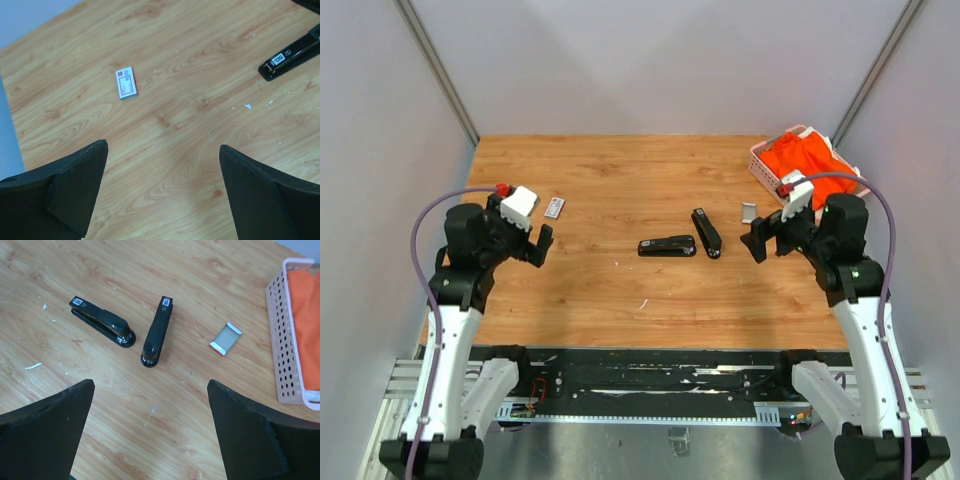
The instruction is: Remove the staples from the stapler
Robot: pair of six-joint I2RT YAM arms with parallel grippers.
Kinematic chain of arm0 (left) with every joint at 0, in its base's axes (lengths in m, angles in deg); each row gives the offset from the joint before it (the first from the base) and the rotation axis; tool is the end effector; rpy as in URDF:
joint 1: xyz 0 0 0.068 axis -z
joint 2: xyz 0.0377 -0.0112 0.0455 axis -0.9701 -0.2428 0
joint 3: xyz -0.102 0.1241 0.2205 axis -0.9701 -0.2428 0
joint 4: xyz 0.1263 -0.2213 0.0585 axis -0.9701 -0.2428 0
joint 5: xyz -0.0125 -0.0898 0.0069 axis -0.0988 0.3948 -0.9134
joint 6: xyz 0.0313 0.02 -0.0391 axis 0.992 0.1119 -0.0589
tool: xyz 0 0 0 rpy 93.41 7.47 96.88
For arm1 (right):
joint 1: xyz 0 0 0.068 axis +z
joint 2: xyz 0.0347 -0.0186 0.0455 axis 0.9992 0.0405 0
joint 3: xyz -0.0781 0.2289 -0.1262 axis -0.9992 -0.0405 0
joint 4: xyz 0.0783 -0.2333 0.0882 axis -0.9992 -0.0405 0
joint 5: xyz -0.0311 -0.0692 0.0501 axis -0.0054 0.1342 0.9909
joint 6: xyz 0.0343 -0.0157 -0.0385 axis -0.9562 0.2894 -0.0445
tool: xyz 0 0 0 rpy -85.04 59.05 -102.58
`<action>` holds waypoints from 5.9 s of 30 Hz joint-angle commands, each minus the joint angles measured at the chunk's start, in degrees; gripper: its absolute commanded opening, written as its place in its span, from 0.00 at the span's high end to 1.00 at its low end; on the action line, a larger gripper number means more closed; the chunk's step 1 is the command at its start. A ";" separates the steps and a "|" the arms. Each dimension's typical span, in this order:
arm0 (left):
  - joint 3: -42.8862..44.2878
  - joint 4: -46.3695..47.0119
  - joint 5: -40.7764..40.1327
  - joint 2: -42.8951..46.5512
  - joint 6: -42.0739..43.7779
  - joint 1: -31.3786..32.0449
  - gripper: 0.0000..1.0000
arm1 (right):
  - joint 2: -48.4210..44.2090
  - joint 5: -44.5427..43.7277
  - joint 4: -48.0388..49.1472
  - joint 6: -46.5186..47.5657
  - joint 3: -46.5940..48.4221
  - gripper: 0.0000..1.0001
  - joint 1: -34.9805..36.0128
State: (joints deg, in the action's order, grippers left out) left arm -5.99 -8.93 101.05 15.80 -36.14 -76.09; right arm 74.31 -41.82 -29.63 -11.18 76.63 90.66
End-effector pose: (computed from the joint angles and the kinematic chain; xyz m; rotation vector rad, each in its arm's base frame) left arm 0.1511 -0.0115 0.3433 0.5918 1.8593 -0.0724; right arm 0.1663 0.0260 0.3651 -0.5818 1.7932 0.3684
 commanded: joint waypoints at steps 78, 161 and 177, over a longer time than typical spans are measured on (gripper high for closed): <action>51.56 -1.55 -4.93 -84.38 8.75 44.70 0.66 | 6.00 -8.32 7.28 10.82 -6.78 0.04 3.17; 9.18 32.22 5.94 -46.46 13.22 30.99 1.00 | 57.00 20.18 41.67 -43.77 9.25 0.54 17.13; 11.84 29.80 6.23 -49.99 12.75 31.08 1.00 | 58.93 22.58 41.12 -44.04 9.39 0.55 18.19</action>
State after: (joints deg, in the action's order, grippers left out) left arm 3.43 17.52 106.19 -34.28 -23.18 -44.88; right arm 132.08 -21.05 11.24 -55.29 85.83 106.35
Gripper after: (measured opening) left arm 0.360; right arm 0.454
